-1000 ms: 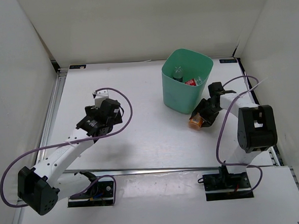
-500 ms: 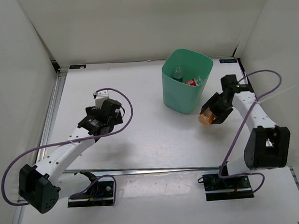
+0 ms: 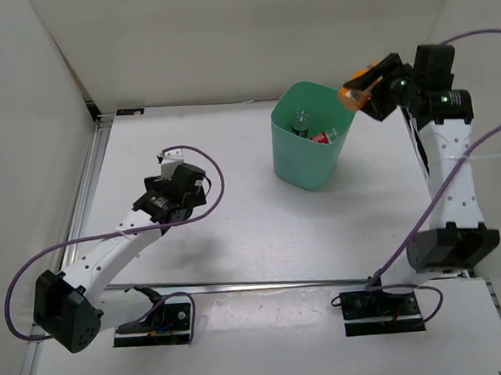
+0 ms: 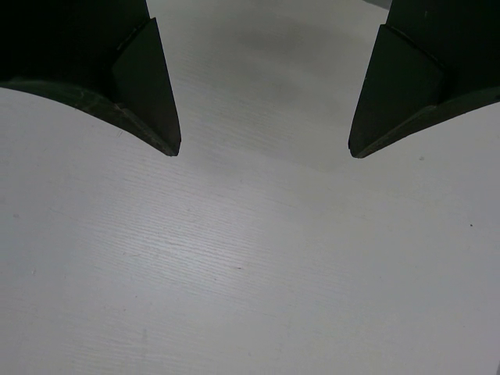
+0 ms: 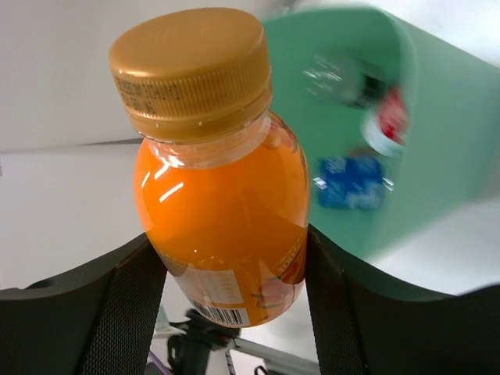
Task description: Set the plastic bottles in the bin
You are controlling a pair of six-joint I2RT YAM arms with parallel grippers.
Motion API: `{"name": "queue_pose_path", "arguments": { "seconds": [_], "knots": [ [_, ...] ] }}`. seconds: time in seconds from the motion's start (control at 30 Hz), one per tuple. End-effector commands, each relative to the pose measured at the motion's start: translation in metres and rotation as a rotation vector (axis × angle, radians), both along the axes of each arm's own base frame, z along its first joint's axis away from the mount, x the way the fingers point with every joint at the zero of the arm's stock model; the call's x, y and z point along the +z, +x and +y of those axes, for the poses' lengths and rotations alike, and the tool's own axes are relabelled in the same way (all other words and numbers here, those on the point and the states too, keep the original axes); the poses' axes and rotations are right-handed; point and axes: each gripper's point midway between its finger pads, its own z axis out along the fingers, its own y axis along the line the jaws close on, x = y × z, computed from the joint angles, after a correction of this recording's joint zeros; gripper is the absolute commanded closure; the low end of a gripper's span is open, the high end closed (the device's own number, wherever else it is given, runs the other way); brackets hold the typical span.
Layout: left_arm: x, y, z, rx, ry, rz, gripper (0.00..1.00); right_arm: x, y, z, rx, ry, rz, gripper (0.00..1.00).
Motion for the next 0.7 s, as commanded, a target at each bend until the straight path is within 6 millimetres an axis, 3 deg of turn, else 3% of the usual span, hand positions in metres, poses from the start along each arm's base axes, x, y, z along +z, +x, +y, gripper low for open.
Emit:
{"name": "queue_pose_path", "arguments": {
  "seconds": [0.0,0.03,0.07,0.1,0.17,0.2,0.23,0.27,0.33,0.37,0.4,0.43,0.47,0.67],
  "knots": [
    [0.028,0.002,0.007,0.051,-0.039,-0.095,0.00,0.010,0.049,0.028,0.114,0.063,-0.054,0.73],
    [0.025,0.001,0.008,0.051,-0.034,-0.088,0.00,0.031,0.057,0.032,0.137,0.071,-0.109,0.56],
    [0.029,0.000,0.011,0.058,-0.035,-0.102,0.00,0.034,0.065,0.037,0.161,0.099,-0.110,0.53],
    [0.027,-0.002,0.012,0.058,-0.034,-0.101,0.00,0.021,0.078,0.048,0.232,0.152,-0.069,0.53],
    [0.025,-0.005,0.016,0.064,-0.023,-0.098,0.00,0.020,0.082,0.059,0.280,0.187,-0.043,0.43],
    [0.026,-0.005,0.018,0.071,-0.016,-0.103,0.00,0.027,0.082,0.060,0.286,0.197,-0.050,0.40],
    [0.029,-0.005,0.018,0.071,-0.022,-0.110,0.00,0.021,0.083,0.056,0.262,0.179,-0.031,0.36],
    [0.025,-0.007,0.019,0.071,-0.015,-0.102,0.00,0.021,0.079,0.057,0.253,0.158,-0.034,0.23],
    [0.023,-0.010,0.023,0.077,-0.005,-0.099,0.00,0.013,0.062,0.049,0.224,0.097,-0.030,0.12],
    [0.023,-0.010,0.023,0.077,-0.005,-0.099,0.00,0.010,0.057,0.041,0.199,0.073,-0.029,0.00],
    [0.019,-0.011,0.024,0.077,0.002,-0.091,0.00,0.020,0.043,0.029,0.164,0.039,-0.062,0.00],
    [0.019,-0.011,0.023,0.082,-0.005,-0.093,0.00,0.003,0.036,0.027,0.161,0.024,-0.025,0.00],
    [0.015,-0.012,0.024,0.081,0.001,-0.085,0.00,0.012,0.023,0.019,0.157,-0.014,-0.066,0.00],
    [0.001,-0.012,0.021,0.074,0.013,-0.038,0.00,-0.002,-0.030,-0.007,0.102,-0.164,-0.054,0.00]
  ]
}}
